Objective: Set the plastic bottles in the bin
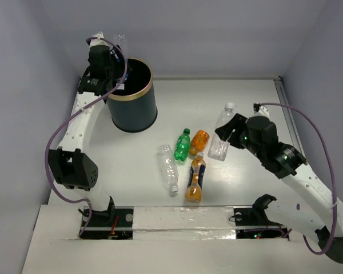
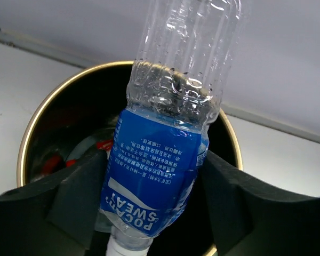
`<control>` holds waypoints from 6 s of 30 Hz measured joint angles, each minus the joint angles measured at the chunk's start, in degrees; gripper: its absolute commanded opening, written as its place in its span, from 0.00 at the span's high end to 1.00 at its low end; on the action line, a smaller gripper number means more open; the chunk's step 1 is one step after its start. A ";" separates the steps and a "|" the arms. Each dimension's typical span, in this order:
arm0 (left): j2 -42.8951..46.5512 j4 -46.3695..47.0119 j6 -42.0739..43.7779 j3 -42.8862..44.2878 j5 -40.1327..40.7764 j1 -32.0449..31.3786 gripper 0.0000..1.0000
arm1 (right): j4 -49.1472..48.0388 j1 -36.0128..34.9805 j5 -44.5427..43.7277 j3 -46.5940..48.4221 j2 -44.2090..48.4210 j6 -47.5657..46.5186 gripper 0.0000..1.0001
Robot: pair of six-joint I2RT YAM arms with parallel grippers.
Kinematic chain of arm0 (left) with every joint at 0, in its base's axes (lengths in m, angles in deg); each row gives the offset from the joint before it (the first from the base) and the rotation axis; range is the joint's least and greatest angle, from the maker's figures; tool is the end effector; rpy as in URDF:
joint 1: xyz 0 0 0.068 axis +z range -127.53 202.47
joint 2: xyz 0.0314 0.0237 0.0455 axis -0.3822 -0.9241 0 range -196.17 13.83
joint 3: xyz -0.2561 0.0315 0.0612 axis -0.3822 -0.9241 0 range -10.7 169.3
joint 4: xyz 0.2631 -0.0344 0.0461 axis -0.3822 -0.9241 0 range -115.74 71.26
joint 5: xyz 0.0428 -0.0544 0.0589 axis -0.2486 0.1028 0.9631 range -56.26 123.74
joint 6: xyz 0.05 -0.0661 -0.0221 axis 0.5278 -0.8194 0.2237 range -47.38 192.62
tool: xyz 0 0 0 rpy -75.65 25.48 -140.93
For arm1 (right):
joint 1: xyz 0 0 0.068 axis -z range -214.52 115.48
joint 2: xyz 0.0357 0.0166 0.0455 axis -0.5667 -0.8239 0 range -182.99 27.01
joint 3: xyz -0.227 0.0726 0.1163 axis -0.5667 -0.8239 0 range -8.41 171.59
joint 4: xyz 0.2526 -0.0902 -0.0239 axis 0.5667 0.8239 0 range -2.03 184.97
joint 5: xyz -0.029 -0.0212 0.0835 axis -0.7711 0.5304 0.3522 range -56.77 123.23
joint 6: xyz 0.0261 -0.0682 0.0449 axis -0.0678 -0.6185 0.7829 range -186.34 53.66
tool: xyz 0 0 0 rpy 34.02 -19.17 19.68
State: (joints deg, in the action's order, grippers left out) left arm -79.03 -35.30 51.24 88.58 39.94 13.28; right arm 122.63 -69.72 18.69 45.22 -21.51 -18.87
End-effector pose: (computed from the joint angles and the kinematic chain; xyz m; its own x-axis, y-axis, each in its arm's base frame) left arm 0.4204 -0.0597 0.4310 -0.1815 -0.3379 -0.9235 -0.0132 0.9399 -0.3413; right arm 0.1951 0.1144 0.3152 -0.5520 0.4834 -0.6794 0.0403 0.8293 0.5573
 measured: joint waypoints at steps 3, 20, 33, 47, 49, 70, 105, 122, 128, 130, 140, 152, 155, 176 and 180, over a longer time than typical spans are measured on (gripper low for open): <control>-1.66 -0.28 0.37 -0.33 -0.37 0.72 0.17 | -0.61 0.02 1.51 8.17 -4.17 -1.14 0.44; 27.61 0.50 -5.84 -19.52 -11.21 -0.42 0.34 | -14.88 -5.33 7.54 68.76 -55.28 -3.67 0.43; 43.15 -7.50 -17.53 -54.03 -12.59 -13.22 0.21 | -22.01 -6.58 2.38 93.88 -84.08 -3.34 0.30; 40.19 -5.01 -24.30 -61.24 -17.46 -23.89 0.08 | -22.21 -9.73 -1.18 93.48 -86.18 -10.12 0.23; 38.82 -4.13 -24.83 -61.72 -17.68 -24.57 0.08 | -22.32 -9.73 -1.27 86.88 -82.01 -10.97 0.63; 16.65 6.62 -26.99 -60.24 -6.47 -32.44 0.19 | -17.88 -9.46 6.78 -14.80 -2.89 -2.62 0.00; 12.20 -11.67 -7.80 1.18 12.13 -17.92 0.64 | -25.31 -9.46 12.81 -25.31 -19.98 2.99 0.37; -8.68 -10.75 0.22 13.29 22.64 -5.95 0.58 | -6.60 -9.46 7.28 -16.83 7.63 3.21 0.44; -8.41 -9.40 -0.02 14.86 22.86 -5.22 0.63 | -5.57 -9.46 6.86 -0.87 -0.68 0.09 0.45; -8.09 -8.57 -0.02 14.82 22.91 -5.05 0.59 | -6.01 -9.46 6.75 3.74 -3.69 -1.09 0.44; -3.28 -1.60 0.28 1.95 22.84 -4.50 0.14 | -6.54 -9.46 6.29 34.05 -25.90 -5.57 0.44; 19.47 -0.33 -1.31 -10.01 12.20 -3.80 0.29 | -8.37 -9.46 5.49 79.32 -56.57 -6.03 0.43; 31.10 -0.07 -3.34 -20.24 8.59 -3.67 0.42 | -9.97 -9.40 4.59 88.39 -65.53 -5.25 0.42; 50.75 -12.39 -15.78 -56.63 -13.88 -11.13 0.45 | -26.62 -9.35 -12.66 98.42 -89.35 -22.18 0.11; 50.25 -11.47 -16.11 -56.68 -13.57 -14.25 0.37 | -26.62 -9.35 -11.63 98.18 -89.31 -26.08 0.00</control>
State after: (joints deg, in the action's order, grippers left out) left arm -28.78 -46.77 35.13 31.91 26.36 -0.97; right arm 96.01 -79.08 7.06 143.40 -110.81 -44.95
